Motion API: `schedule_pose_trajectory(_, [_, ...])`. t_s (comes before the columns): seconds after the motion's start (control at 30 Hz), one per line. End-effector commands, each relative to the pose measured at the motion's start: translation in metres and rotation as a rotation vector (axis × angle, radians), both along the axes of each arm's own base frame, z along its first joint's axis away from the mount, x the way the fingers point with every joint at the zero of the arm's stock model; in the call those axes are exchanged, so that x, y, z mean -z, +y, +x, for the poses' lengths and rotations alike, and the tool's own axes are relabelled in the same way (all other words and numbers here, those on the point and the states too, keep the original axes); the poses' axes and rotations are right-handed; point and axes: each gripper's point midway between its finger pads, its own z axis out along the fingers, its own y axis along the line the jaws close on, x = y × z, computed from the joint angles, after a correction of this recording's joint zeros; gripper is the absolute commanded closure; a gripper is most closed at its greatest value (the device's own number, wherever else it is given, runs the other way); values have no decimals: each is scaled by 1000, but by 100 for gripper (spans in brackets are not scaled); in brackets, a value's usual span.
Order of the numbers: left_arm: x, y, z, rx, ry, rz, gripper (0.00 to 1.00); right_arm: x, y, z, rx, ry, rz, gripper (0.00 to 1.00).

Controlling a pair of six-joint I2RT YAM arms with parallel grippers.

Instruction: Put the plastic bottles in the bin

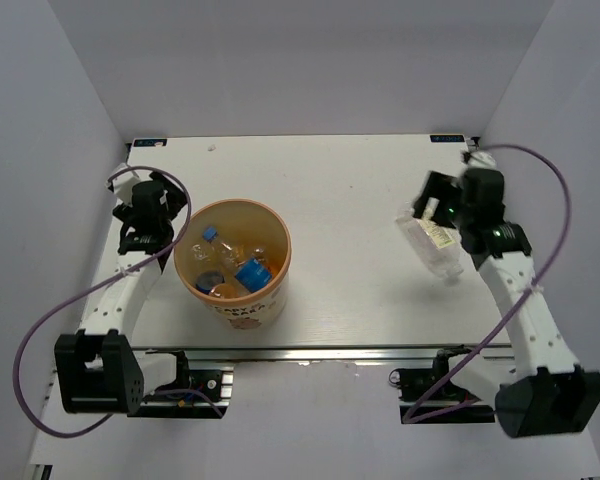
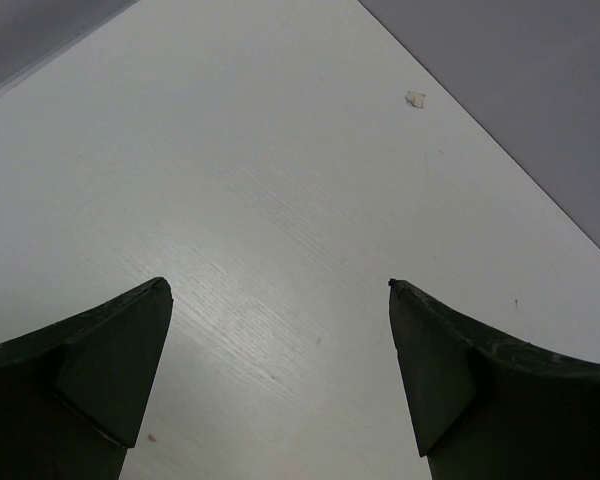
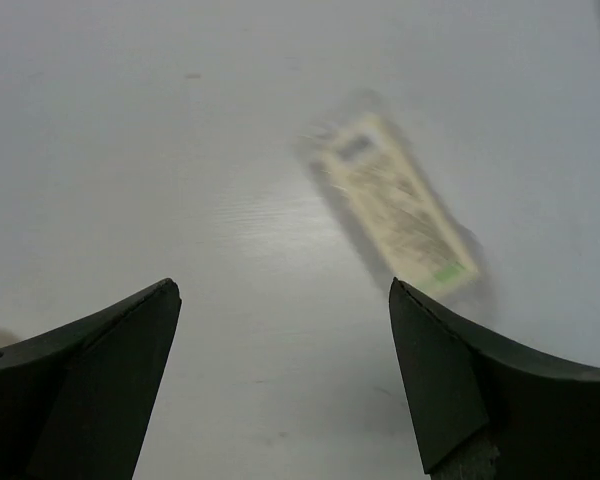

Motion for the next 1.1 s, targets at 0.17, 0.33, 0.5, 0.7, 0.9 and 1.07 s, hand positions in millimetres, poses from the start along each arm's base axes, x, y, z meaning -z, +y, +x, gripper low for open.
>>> schedule_pose_trajectory(0.17, [-11,-21,60,126,-44,-42,2,76,-174,-69,752,119,66,11])
schedule_pose_trajectory(0.33, [-4,-23,68,140,-30,-42,2,110,-178,-52,752,180,351,11])
schedule_pose_trajectory(0.5, [4,-7,57,74,-3,14,2,144,-186,-63,828,263,358,10])
schedule_pose_trajectory(0.7, [8,-6,53,76,8,28,2,159,-180,-58,675,291,292,11])
schedule_pose_trajectory(0.9, [20,8,59,34,5,-15,2,116,-181,-28,401,-19,74,11])
schedule_pose_trajectory(1.07, [25,10,71,50,22,-23,2,67,-134,-18,-46,-253,-82,11])
